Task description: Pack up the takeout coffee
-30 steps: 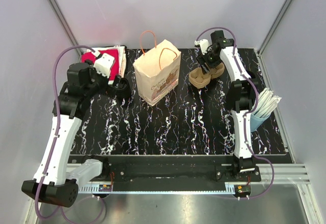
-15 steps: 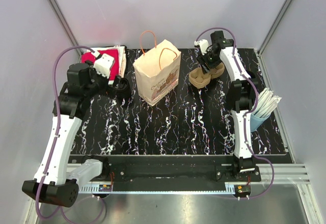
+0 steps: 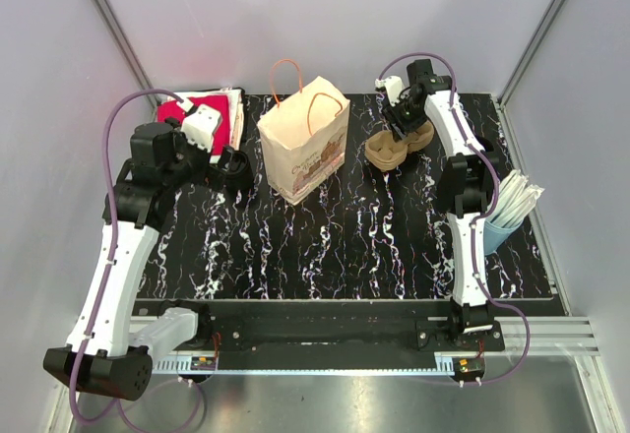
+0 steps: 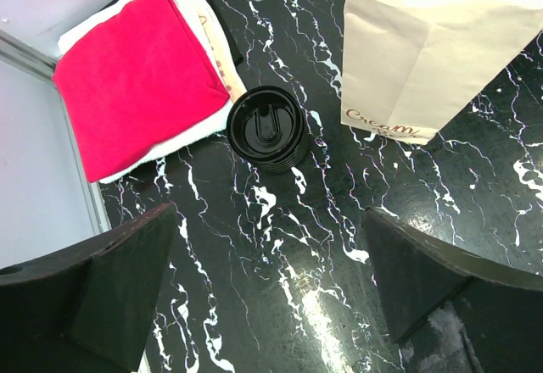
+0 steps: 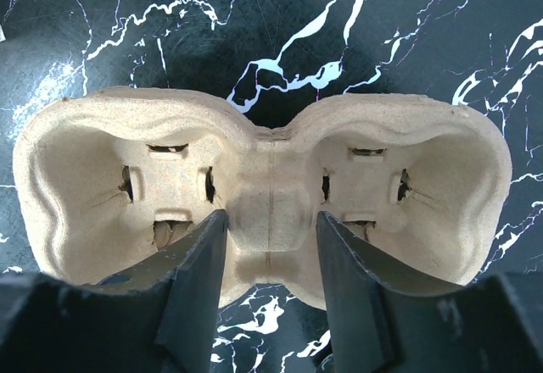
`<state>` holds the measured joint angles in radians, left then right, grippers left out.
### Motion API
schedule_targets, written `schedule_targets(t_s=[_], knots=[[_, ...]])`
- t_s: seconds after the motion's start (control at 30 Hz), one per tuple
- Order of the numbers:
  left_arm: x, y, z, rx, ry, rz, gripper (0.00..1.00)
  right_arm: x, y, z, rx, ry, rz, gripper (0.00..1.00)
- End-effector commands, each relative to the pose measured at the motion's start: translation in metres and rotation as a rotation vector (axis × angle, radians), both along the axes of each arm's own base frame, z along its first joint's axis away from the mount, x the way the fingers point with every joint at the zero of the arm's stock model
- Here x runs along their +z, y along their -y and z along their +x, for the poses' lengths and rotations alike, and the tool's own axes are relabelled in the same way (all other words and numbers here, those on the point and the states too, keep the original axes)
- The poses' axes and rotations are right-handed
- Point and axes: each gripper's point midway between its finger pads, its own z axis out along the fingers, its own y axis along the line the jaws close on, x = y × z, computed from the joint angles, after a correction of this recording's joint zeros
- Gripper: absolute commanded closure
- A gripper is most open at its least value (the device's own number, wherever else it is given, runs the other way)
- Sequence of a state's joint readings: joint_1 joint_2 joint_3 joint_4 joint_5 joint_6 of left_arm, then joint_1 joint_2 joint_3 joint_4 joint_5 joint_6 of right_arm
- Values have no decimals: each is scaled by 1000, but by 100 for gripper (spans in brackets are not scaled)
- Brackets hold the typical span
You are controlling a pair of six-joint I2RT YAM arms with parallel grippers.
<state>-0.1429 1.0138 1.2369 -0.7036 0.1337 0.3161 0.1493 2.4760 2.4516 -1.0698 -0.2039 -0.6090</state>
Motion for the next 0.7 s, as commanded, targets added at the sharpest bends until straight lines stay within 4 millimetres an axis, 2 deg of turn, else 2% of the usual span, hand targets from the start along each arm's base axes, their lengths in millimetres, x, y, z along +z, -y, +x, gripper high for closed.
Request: schedule_targets(t_s=[0.0, 0.33, 0.67], knots=[[16, 4, 2, -15, 64, -31, 1, 8, -3, 3, 16, 26, 19, 49], [17, 4, 3, -15, 65, -33, 1, 8, -5, 1, 23, 20, 28, 60], [16, 4, 3, -16, 63, -36, 1, 29, -6, 2, 24, 60, 41, 68]])
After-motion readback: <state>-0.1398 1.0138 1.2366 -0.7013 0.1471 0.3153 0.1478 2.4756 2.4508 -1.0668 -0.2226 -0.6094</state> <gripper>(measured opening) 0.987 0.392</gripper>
